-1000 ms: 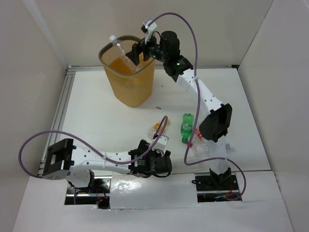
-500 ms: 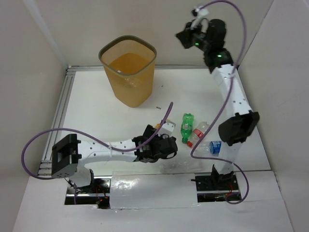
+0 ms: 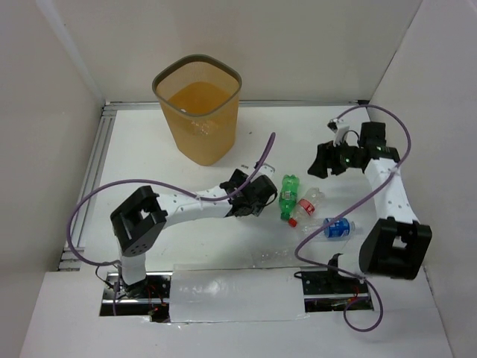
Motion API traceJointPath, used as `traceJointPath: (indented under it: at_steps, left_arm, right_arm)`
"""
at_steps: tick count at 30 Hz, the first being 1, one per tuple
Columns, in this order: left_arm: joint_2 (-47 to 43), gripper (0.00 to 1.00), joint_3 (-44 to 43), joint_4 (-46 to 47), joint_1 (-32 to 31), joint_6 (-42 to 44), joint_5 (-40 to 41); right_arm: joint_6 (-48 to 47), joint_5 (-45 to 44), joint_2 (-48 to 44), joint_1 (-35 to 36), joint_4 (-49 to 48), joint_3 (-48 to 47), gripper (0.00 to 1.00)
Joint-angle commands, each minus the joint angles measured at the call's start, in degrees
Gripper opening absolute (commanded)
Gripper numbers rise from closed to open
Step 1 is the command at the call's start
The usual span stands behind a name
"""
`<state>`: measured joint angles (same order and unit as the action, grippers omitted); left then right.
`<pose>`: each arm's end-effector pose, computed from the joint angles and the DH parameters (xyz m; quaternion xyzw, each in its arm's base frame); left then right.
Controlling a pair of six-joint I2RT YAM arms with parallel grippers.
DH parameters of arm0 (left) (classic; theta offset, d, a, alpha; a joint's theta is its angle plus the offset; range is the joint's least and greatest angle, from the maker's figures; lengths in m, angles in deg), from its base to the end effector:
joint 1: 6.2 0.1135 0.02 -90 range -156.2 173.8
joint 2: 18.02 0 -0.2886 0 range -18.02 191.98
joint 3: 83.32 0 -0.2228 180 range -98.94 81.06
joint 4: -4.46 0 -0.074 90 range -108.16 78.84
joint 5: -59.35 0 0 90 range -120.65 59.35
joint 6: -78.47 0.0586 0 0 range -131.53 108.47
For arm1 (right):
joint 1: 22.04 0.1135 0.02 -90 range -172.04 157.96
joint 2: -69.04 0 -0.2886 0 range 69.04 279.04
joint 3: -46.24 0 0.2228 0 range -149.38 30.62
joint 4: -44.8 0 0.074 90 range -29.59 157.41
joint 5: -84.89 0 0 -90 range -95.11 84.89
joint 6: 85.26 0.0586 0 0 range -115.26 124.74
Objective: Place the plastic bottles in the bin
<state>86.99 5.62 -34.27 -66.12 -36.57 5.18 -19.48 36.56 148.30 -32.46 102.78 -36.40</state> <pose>0.2225 -0.3156 0.2419 0.1763 0.8896 0.0093 0.4213 0.2597 -0.0081 0.3142 -0.2143 0.8709 0.2389 0.3721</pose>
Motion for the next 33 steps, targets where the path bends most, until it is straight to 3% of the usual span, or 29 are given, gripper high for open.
traceJointPath:
  at_steps: [1, 5, 9, 11, 12, 16, 17, 18, 23, 24, 25, 33]
  left_arm:
    - [2.99, 0.99, -2.69, 1.58, 2.87, 3.85, -2.44]
    - [6.87, 0.98, -5.07, 1.58, 4.2, 5.79, -5.51]
    - [8.72, 0.9, -5.86, 2.1, 4.2, 6.32, -9.02]
    - [9.25, 0.78, -5.86, 2.63, 4.72, 6.32, -10.69]
    - [9.25, 0.78, -5.86, 2.64, 4.73, 6.32, -11.39]
    - [9.86, 0.5, -4.54, 3.16, 5.78, 5.7, -13.77]
    - [8.64, 0.38, -4.54, 3.16, 5.78, 5.09, -13.77]
    - [8.11, 0.36, -3.93, 3.68, 5.78, 5.09, -14.3]
    - [1.61, 0.28, -6.55, 3.17, 4.64, 4.56, -14.3]
    - [-1.18, 0.26, -7.61, 2.29, 4.64, 4.56, -14.3]
    - [-2.69, 0.26, -9.97, 2.28, 4.64, 4.56, -13.78]
    - [-12.46, 0.22, -25.88, 0.35, 9.55, 4.56, -15.17]
  right_arm:
    - [-5.57, 3.68, -9.91, -2.5, 2.01, 2.33, 0.79]
    - [-6.71, 3.68, -13.78, -3.73, 2.63, 6.12, 0.8]
    - [-6.71, 3.68, -15.01, -4.26, 3.68, 7.35, 0.81]
    - [-6.19, 3.68, -15.02, -4.26, 3.69, 7.96, 0.82]
    - [-6.18, 3.68, -15.02, -4.26, 3.69, 7.96, 0.82]
    - [-6.18, 4.21, -15.02, -4.79, 3.69, 9.01, 0.82]
    - [-6.18, 4.21, -15.02, -4.79, 3.69, 9.02, 0.82]
    - [-6.18, 4.21, -15.02, -4.79, 3.69, 9.02, 0.82]
    - [-7.58, 3.07, -14.32, -4.79, 4.47, 9.54, 0.81]
    - [-7.59, 3.07, -14.31, -4.79, 4.48, 10.15, 0.87]
    - [-8.28, 3.07, -13.79, -4.79, 5.09, 10.16, 1.0]
    - [-4.34, 2.1, -14.49, -4.79, -0.79, 13.41, 1.0]
